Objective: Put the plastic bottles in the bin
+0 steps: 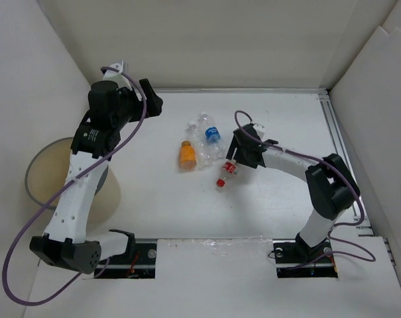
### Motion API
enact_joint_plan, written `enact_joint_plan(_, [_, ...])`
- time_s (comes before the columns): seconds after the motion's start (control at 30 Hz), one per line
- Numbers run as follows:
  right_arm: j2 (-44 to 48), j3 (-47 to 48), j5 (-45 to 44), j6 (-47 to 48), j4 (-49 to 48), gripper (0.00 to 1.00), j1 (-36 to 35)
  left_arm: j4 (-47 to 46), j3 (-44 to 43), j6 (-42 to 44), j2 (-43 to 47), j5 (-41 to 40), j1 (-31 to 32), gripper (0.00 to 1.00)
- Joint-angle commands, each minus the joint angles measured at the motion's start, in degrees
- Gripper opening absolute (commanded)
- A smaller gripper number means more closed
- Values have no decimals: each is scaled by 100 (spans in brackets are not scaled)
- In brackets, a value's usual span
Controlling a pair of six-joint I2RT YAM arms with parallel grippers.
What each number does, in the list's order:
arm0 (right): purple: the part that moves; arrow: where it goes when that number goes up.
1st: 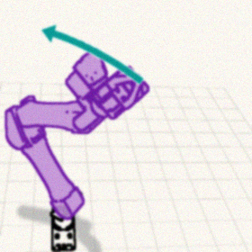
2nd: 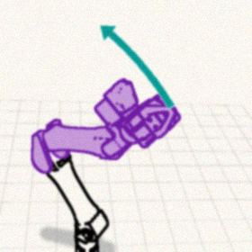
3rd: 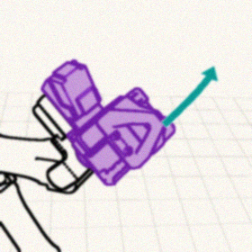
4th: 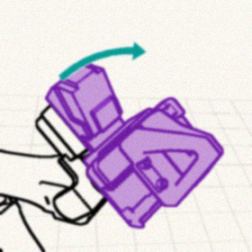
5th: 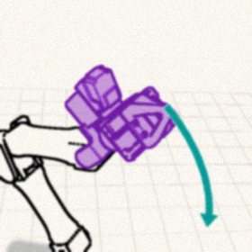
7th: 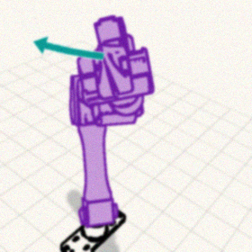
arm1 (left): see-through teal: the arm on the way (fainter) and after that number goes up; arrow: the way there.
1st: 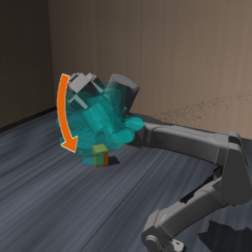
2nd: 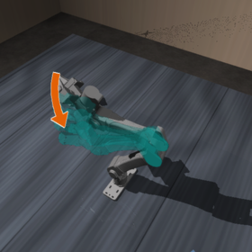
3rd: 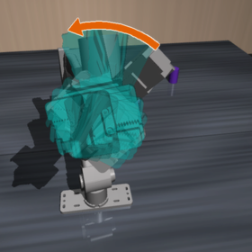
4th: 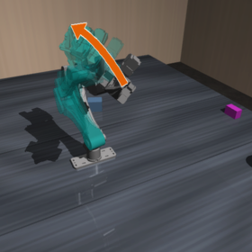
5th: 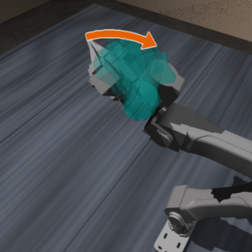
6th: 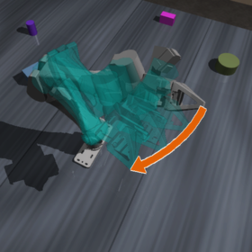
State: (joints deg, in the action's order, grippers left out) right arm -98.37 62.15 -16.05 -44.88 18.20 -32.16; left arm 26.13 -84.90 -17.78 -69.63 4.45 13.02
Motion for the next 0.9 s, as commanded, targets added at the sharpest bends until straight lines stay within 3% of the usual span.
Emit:
enact_joint_plan(0.0, [-104, -115, 401, 50, -395, 77, 70, -450, 158, 126, 169, 460, -10, 100])
enact_joint_plan(0.13, [-323, -115, 673, 50, -396, 71, 122, -565, 220, 73, 55, 601, -10, 100])
enact_joint_plan(0.27, [-323, -186, 735, -55, -396, 60, 122, -635, 220, -50, -69, 890, -10, 100])
enact_joint_plan(0.47, [107, -388, 480, -108, -273, 26, 122, -925, 281, -155, -403, 1681, -10, 100])
enact_joint_plan(0.53, [360, -388, 296, -108, -73, 7, 122, -1004, 334, -156, -473, 1839, -10, 100])
enact_joint_plan(0.57, [475, -388, 218, -108, 8, 4, 122, -1057, 334, -156, -543, 1919, -10, 100])
enact_joint_plan(0.63, [730, -335, -2, -56, 227, 0, 175, -1119, 334, -156, -604, 2191, -10, 100])
enact_joint_plan(0.87, [1873, 217, 40, 750, 413, 0, 604, -1689, 334, -208, -1018, 3649, 157, 100])
